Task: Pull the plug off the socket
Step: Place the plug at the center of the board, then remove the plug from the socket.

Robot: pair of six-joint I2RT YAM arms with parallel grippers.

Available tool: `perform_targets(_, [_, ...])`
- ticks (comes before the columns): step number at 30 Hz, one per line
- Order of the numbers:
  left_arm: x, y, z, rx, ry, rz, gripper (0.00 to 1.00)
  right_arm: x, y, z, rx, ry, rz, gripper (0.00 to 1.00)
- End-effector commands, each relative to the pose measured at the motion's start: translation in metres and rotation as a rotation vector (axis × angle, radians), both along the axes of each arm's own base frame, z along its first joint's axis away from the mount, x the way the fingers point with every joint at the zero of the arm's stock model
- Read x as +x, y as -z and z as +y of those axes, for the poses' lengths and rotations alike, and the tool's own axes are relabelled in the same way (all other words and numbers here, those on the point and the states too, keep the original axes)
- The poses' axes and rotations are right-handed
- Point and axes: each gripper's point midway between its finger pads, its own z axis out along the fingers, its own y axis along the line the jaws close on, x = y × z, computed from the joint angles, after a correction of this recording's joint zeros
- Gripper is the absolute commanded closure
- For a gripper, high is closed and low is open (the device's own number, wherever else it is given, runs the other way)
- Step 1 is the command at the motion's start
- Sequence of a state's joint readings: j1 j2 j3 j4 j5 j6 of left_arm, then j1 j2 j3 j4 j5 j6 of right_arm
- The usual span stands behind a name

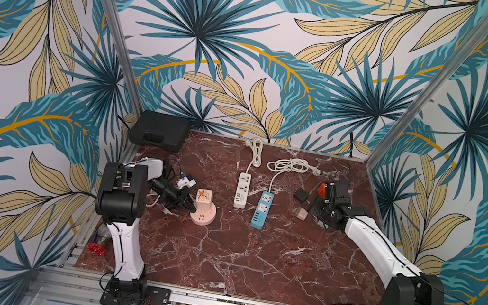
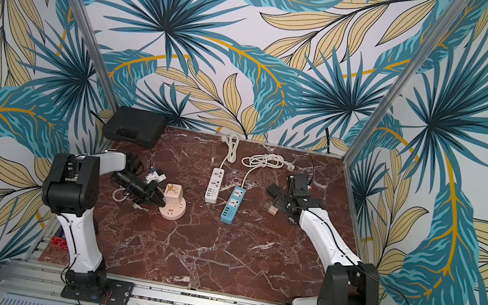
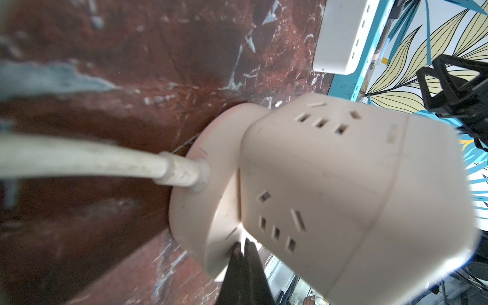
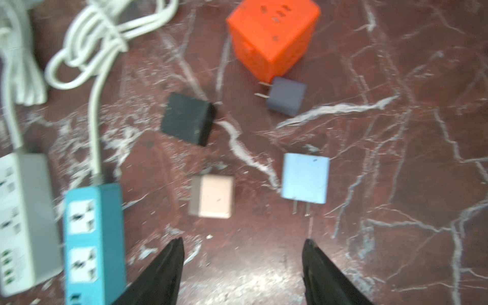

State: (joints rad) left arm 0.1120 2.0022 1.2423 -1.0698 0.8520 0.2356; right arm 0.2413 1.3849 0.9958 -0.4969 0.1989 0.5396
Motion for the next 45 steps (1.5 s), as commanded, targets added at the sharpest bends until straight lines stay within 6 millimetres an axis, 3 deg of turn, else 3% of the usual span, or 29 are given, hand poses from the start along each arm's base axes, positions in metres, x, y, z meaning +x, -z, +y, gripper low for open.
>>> perform_targets(1, [0.001,0.038,0.022,0.163,0.035,-0.034,1.0,-0.009,-0.012,0.033,-0.003,-0.086,-0.045,0.27])
perform_targets(9, [0.001,0.037,0.022,0.163,0.034,-0.034,1.0,-0.011,-0.053,0.146,0.051,-0.358,-0.122,0.27])
perform_targets(13, [0.001,0.038,0.022,0.164,0.036,-0.034,1.0,-0.014,-0.061,0.207,0.044,-0.491,-0.126,0.27])
perform_targets(16, [0.0,0.039,0.022,0.163,0.036,-0.032,1.0,-0.013,-0.059,0.249,0.036,-0.602,-0.121,0.27])
perform_targets(18, [0.001,0.039,0.022,0.162,0.034,-0.032,1.0,-0.008,-0.054,0.265,0.034,-0.636,-0.101,0.27])
perform_targets(19, [0.001,0.039,0.022,0.162,0.033,-0.032,1.0,-0.016,-0.052,0.282,0.034,-0.673,-0.091,0.26])
perform_targets(25, [0.001,0.04,0.022,0.16,0.032,-0.029,1.0,-0.018,-0.035,0.33,0.098,-0.685,-0.056,0.24])
perform_targets(33, [0.002,0.039,0.022,0.161,0.031,-0.031,1.0,-0.017,-0.011,0.369,0.045,-0.667,-0.02,0.23])
perform_targets(45, [0.001,0.04,0.022,0.16,0.032,-0.029,1.0,-0.002,0.006,0.395,-0.011,-0.689,-0.031,0.22])
